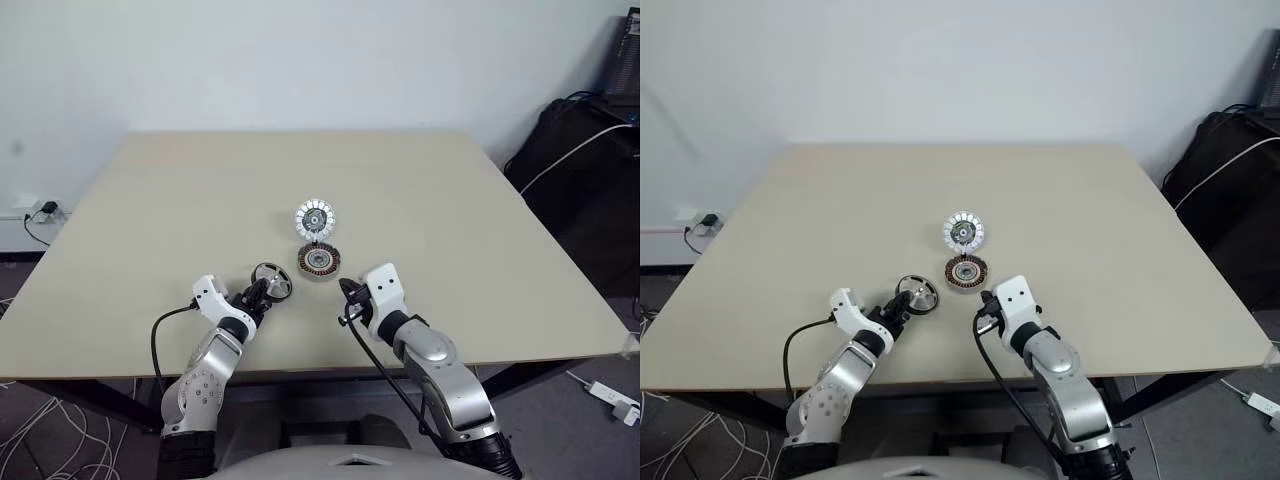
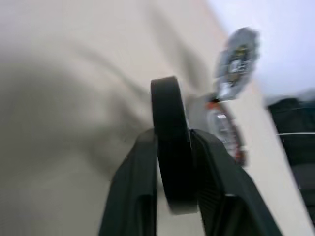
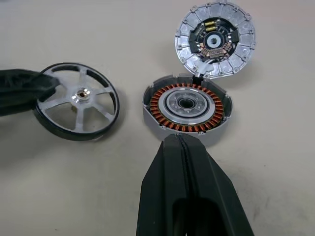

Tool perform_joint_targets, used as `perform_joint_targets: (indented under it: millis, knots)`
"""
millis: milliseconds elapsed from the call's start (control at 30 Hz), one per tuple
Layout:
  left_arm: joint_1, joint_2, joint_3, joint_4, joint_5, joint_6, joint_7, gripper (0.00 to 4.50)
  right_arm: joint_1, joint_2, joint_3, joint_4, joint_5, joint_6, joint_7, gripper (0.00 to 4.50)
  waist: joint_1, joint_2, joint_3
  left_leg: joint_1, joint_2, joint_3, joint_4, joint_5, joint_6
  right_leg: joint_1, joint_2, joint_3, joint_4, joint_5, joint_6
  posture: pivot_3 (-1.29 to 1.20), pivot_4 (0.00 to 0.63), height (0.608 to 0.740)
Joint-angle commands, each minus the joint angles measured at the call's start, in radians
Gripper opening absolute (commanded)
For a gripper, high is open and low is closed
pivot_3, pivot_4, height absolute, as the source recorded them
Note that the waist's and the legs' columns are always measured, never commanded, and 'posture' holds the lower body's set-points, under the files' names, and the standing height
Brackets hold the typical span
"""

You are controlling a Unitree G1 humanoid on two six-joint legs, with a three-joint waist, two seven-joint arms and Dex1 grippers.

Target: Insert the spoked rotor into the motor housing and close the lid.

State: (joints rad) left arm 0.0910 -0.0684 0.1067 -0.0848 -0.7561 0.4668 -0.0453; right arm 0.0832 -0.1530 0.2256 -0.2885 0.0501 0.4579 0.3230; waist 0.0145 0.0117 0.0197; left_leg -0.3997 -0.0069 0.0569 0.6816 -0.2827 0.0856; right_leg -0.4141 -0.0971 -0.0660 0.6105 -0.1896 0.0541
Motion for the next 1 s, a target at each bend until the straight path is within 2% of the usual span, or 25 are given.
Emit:
perform_joint_targets:
  millis: [33,200,333,700,1000]
  knots:
    - [0.003,-0.097,0.006,-0.015,-0.034,-0.037,-0.011,0.47,-0.009,0.000,-0.014,-0.051,0.013,-0.003,-0.006,0.00,-0.003,-0.001,0.000,0.000,0.000,0.000,0.000,0.000,0.000,0.000,0.000,0.000,0.000,0.000,0.000,0.00,0.000,0.740]
    - [-0.015,-0.128,0.008,-0.060,-0.202,-0.033,-0.124,0.47,-0.009,0.001,-0.013,-0.050,0.013,0.000,-0.009,0.00,0.000,-0.001,0.001,-0.001,0.002,-0.001,0.000,0.000,0.000,-0.002,-0.001,0.000,0.000,0.000,0.000,0.00,0.000,0.740]
    - [-0.056,-0.132,-0.010,-0.032,-0.294,-0.008,-0.149,0.47,-0.008,0.001,-0.015,-0.049,0.012,0.000,-0.012,0.00,0.002,-0.001,0.001,-0.002,0.000,-0.001,0.000,0.000,0.000,-0.002,0.000,0.000,0.000,0.002,-0.003,0.00,0.000,0.740]
    - [-0.288,-0.181,-0.051,0.267,-0.308,-0.011,-0.163,0.47,0.017,-0.005,-0.026,-0.073,0.010,0.003,-0.032,0.00,0.002,-0.002,0.002,-0.002,-0.001,-0.001,0.001,0.000,0.001,0.000,0.003,0.000,-0.001,0.000,-0.001,0.00,0.000,0.740]
    - [-0.391,-0.208,-0.033,0.438,-0.299,-0.033,-0.217,0.47,0.038,-0.004,-0.039,-0.098,0.010,0.008,-0.049,0.00,0.004,-0.004,0.002,-0.002,-0.002,0.000,0.002,0.001,0.003,0.001,0.003,0.001,-0.001,0.001,0.001,0.00,0.000,0.740]
